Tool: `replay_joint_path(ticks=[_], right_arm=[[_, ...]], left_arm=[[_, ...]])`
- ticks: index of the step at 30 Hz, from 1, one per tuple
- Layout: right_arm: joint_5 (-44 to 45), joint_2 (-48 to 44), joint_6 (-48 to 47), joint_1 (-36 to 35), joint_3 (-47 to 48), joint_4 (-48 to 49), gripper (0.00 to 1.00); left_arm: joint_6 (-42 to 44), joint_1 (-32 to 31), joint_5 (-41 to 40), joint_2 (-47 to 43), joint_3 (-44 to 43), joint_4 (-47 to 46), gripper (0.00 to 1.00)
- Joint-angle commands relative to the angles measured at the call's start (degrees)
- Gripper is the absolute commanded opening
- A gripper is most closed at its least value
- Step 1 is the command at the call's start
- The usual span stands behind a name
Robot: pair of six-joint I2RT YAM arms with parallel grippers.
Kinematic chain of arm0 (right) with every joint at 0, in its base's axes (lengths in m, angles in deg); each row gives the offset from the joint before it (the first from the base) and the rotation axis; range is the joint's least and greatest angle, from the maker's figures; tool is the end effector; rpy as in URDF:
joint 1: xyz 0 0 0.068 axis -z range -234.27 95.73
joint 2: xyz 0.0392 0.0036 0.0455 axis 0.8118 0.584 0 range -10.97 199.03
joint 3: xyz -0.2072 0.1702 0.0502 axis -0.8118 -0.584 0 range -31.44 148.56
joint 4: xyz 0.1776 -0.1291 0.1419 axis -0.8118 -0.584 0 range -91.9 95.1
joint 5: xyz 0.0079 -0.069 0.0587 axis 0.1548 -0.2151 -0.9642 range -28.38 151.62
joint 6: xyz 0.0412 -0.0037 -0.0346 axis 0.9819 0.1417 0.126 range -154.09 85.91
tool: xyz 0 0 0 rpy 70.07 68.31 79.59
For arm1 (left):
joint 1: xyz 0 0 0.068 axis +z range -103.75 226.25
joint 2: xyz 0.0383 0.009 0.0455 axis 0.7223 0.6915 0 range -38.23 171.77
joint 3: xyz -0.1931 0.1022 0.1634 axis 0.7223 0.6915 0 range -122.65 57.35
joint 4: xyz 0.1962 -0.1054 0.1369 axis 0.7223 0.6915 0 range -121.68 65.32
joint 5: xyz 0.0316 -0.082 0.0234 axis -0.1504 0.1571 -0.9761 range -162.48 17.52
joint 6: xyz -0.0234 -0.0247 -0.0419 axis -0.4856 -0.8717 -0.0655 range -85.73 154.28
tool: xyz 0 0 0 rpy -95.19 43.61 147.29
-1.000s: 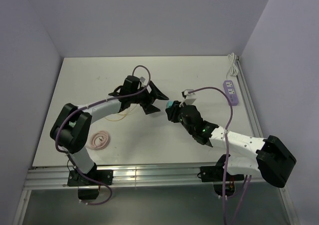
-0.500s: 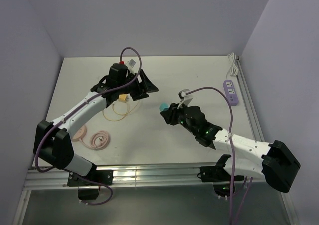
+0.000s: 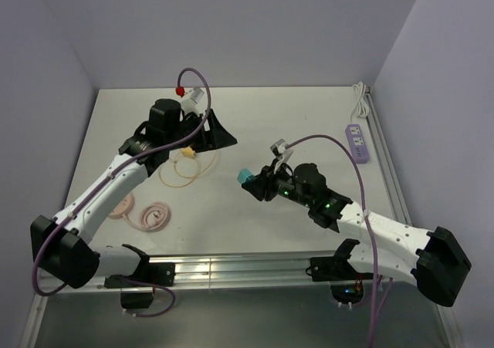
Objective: Insert the plug
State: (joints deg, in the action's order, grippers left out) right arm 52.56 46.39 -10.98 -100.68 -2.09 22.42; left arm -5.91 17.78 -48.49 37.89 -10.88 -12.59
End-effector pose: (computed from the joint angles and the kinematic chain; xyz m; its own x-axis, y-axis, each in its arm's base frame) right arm 0.1540 0.1699 0.2535 -0.4404 0.0997 -0.8923 -0.7057 0.5760 0.4126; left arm 0.2591 -0.1569 0.3471 -0.7913 -0.2416 -0.5617 0.3187 0.6212 -0.7160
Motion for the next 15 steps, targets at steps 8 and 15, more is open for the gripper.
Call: replay_joint_path(ticks=[8, 15], right_arm=[[-27.6, -3.0, 7.7, 11.5, -0.2, 6.0, 0.00], [-41.7, 0.1, 11.8, 16.5, 1.9, 12.5, 0.00]], left_arm=[[13.4, 0.4, 4.3, -10.3, 1.8, 0.9, 0.99], [19.1, 0.5, 10.3, -12.2, 1.7, 1.3, 0.96]])
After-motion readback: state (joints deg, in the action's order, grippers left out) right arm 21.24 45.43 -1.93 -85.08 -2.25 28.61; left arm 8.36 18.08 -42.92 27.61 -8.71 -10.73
